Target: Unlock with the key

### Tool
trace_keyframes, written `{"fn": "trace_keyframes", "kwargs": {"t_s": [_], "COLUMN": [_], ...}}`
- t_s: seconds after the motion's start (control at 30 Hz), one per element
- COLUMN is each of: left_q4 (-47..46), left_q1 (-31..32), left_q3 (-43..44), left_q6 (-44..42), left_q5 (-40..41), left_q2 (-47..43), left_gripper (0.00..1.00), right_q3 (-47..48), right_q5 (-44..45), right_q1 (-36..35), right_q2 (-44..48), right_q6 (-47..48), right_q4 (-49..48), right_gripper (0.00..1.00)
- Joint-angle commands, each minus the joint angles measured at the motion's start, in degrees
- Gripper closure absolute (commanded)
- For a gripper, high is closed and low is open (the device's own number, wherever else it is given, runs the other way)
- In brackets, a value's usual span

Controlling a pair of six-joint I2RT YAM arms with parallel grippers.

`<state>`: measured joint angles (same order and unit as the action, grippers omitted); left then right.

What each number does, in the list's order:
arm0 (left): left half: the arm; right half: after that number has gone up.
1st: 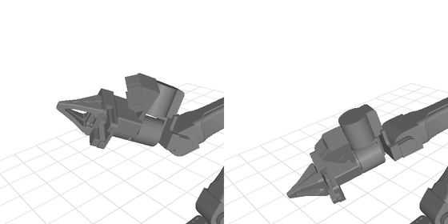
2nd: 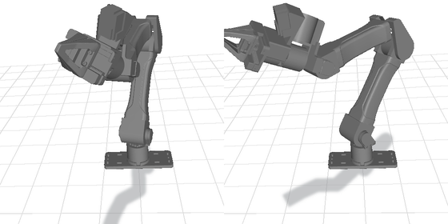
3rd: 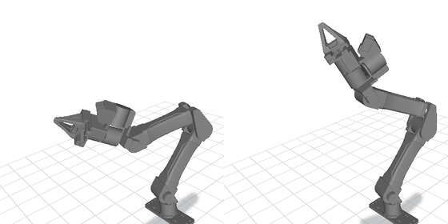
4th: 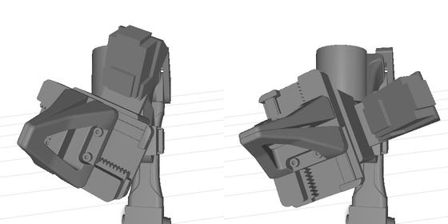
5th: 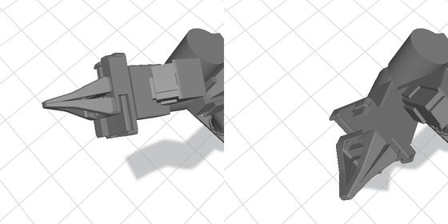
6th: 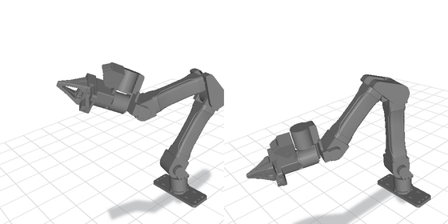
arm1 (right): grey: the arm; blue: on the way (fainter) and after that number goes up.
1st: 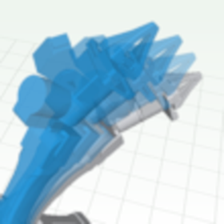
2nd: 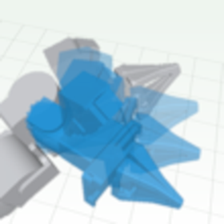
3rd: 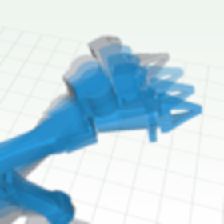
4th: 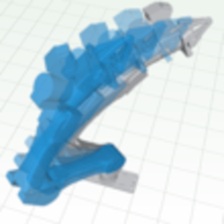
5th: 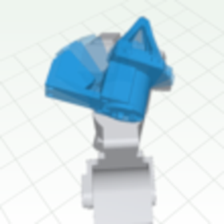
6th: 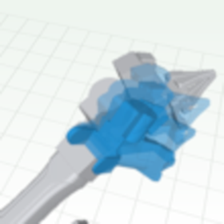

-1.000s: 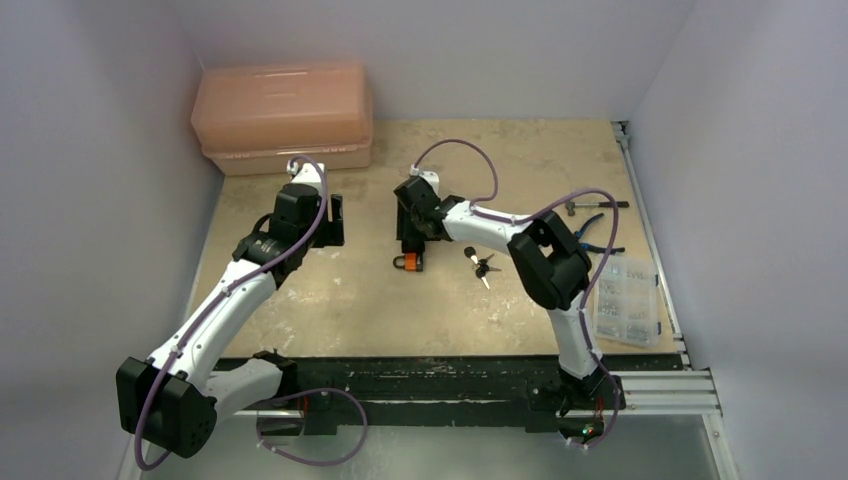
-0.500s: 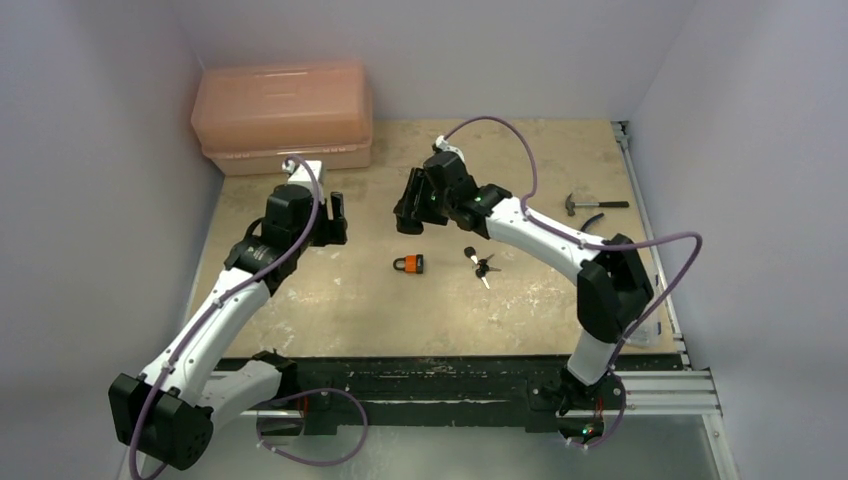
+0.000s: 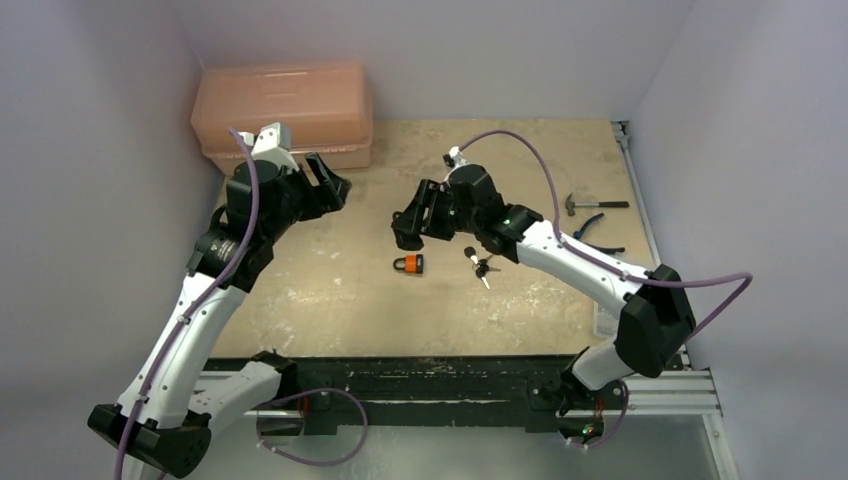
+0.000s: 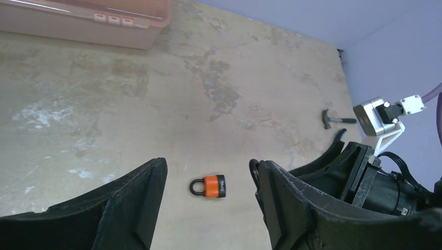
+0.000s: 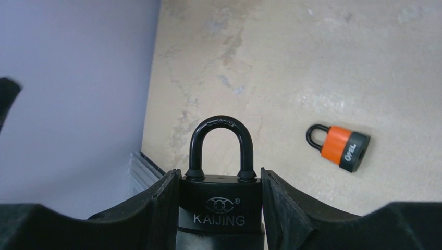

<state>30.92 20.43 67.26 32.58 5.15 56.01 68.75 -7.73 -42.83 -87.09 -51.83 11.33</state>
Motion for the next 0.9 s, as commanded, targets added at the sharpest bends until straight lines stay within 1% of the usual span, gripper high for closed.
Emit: {"fn": "trace_keyframes", "kwargs": {"t_s": [0.0, 0.13, 0.27, 0.4, 0.57, 0.73, 0.87], "left_q4": [1.88, 0.98, -2.38, -4.08, -8.37, -13.83, -17.32], "left_q1": [0.05, 0.05, 0.05, 0.05, 0.05, 0.09, 0.14], "left_q3": [2.86, 3.24, 1.55, -0.75, -4.05, -8.34, -11.26], "left_q6": [5.26, 5.0, 5.6, 6.53, 8.66, 10.35, 11.53], "left_q5": [-8.8, -16.57, -24.04, -28.79, -34.26, -41.33, -44.09], "left_q2": [0.28, 2.09, 4.31, 5.97, 6.01, 5.49, 4.89], "left_gripper": [0.31, 0.32, 0.37, 0.39, 0.41, 0.46, 0.53], "right_q3": [1.97, 1.87, -0.59, -2.89, -3.84, -3.02, -3.04], "right_q5": [-2.58, 1.92, 3.15, 3.93, 6.03, 5.42, 4.43], "right_q1": [-2.49, -6.4, -8.14, -9.37, -9.88, -10.16, -10.26], "right_q2": [5.66, 8.8, 11.58, 14.31, 15.89, 15.37, 15.91], "right_q6": [10.93, 25.0, 30.61, 32.85, 32.76, 32.93, 32.87], "right_q4": [-10.35, -9.6, -10.95, -13.6, -14.98, -14.71, -15.61], "right_gripper": [1.0, 1.0, 1.0, 1.0, 1.0, 1.0, 1.0]}}
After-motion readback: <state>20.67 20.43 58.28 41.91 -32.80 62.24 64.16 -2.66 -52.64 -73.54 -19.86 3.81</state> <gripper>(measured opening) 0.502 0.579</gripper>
